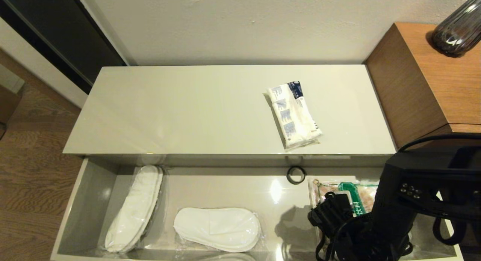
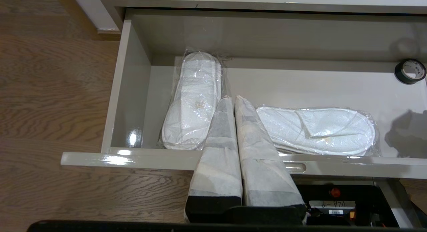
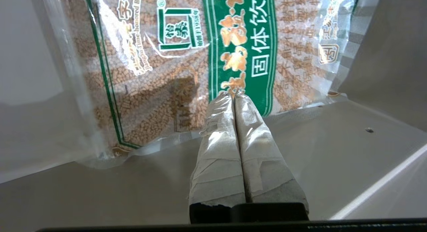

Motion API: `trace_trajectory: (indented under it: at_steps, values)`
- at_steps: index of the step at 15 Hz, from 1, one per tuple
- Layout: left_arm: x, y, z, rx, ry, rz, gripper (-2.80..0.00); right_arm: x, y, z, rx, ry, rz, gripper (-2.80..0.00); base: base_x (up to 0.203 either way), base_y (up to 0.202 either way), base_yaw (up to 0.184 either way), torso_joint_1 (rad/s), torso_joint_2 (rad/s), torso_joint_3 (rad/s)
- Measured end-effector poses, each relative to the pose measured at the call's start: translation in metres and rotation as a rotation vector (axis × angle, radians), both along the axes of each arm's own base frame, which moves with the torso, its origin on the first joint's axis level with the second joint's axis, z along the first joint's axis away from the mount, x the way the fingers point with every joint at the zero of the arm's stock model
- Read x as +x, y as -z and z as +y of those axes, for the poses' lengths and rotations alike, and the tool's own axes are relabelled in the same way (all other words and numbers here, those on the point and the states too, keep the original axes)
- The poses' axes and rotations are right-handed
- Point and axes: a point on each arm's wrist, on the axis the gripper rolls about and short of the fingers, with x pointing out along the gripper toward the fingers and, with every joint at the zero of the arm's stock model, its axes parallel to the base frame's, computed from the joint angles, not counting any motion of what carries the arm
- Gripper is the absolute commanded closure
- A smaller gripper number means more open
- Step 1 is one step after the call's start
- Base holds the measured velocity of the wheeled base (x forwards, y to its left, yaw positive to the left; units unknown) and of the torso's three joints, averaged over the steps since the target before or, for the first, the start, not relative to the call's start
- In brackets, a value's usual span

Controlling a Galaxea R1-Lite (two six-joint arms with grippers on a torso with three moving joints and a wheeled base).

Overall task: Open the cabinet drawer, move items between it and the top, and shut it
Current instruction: Take out the solid drinks from the drawer

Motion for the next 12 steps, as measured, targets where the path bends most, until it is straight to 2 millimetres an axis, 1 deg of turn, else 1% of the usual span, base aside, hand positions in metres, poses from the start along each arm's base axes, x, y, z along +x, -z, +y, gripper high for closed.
trace_trajectory:
  at_steps: [7, 12]
  values:
    - [0.000, 0.000, 0.000, 0.000, 0.000, 0.000, 0.00, 0.001, 0.020, 0.001, -0.041, 0.024, 0.021, 0.00, 0.000, 0.000, 0.000, 0.000, 0.00, 0.000]
    - [0.000, 0.000, 0.000, 0.000, 0.000, 0.000, 0.00, -0.002, 0.025, 0.003, -0.055, 0.016, 0.032, 0.00, 0.000, 0.000, 0.000, 0.000, 0.00, 0.000]
